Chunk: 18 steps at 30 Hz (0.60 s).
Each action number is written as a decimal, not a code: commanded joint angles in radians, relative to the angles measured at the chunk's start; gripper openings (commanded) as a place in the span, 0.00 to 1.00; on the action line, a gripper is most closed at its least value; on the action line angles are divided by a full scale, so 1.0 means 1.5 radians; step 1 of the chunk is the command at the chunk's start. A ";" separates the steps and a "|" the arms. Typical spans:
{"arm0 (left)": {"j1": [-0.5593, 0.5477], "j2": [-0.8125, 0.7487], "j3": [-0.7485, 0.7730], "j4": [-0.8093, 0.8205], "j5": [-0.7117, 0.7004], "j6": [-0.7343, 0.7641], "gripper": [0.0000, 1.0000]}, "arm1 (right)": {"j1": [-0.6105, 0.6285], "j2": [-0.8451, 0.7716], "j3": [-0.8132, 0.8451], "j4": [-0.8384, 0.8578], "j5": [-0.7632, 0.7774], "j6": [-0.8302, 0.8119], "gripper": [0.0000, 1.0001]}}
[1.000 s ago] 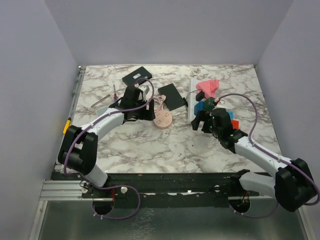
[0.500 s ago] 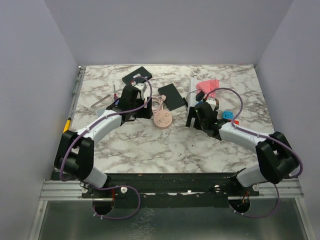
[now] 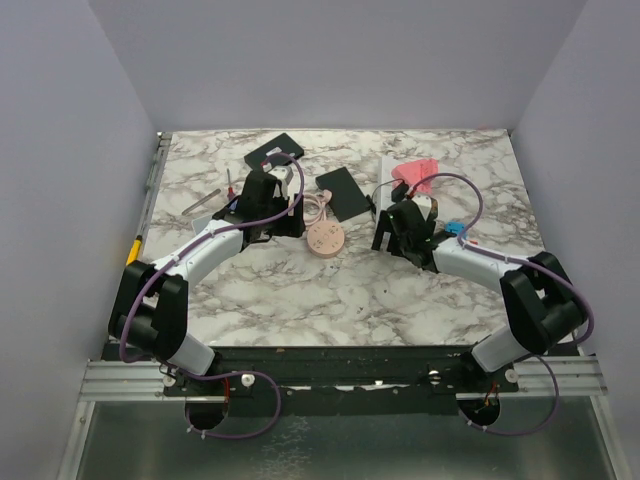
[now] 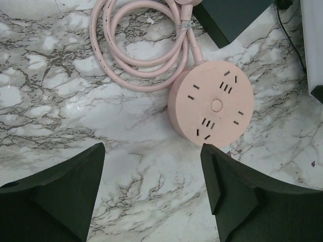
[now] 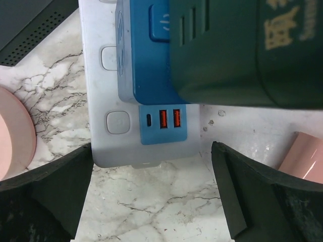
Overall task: Pull the plug off the socket
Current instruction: Place the socket at the center of the board.
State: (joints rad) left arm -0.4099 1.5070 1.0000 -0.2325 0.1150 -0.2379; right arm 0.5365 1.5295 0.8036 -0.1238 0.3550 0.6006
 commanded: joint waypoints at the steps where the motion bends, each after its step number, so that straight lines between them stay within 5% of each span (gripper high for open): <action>1: 0.000 -0.004 -0.001 -0.007 0.001 0.008 0.80 | -0.002 0.017 0.016 0.003 0.026 -0.016 1.00; 18: 0.000 0.010 0.001 -0.009 0.025 0.002 0.80 | -0.003 0.075 0.030 0.048 0.041 -0.023 0.98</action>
State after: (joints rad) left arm -0.4099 1.5074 1.0000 -0.2337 0.1234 -0.2382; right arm 0.5365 1.6154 0.8223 -0.0719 0.3664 0.5747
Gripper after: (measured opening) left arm 0.802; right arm 0.980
